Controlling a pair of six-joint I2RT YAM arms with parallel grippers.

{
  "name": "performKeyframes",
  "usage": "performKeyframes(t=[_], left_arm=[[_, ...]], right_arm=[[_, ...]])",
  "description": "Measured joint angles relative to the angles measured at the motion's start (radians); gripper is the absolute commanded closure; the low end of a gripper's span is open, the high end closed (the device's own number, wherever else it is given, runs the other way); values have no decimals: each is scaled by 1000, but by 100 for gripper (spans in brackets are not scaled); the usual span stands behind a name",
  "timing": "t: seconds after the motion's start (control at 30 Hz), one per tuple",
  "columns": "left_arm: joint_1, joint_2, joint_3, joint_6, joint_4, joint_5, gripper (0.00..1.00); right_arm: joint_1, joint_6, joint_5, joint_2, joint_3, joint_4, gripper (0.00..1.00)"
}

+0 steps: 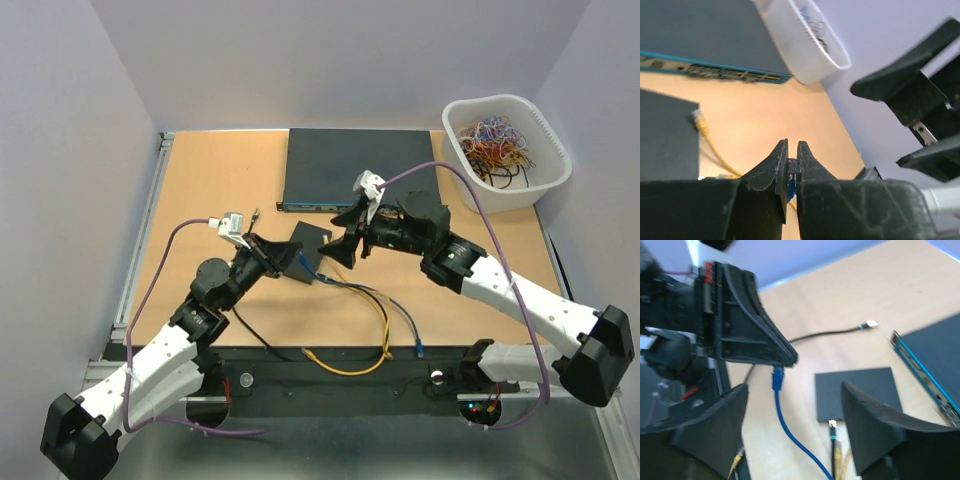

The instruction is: Insert the plug into the switch port

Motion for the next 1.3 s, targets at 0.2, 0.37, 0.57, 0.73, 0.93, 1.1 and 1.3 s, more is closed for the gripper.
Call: performKeyframes(t=[0.2,0.37,0.57,0.73,0.93,1.1,1.3], left_arm=[[3,47,49,-116,-135,-133,100],[3,84,60,-167,-165,-171,100],[3,91,60,-186,-171,-191,100],[3,91,60,-192,-170,-201,100],[3,91,60,-192,-169,-205,100],[3,90,60,-192,-168,-206,100],[3,90,60,-192,-165,-210,100]], right_arm=[[46,-32,198,116,34,-69,34],[116,-41,267,203,56,-122,36],[147,-43,285,254,115,-124,37],[160,-43,293,286,136,-119,39],[173,-43,311,330,138,-118,47],[177,-42,323,338,138,-117,60],[179,-40,329,338,138,-113,81]])
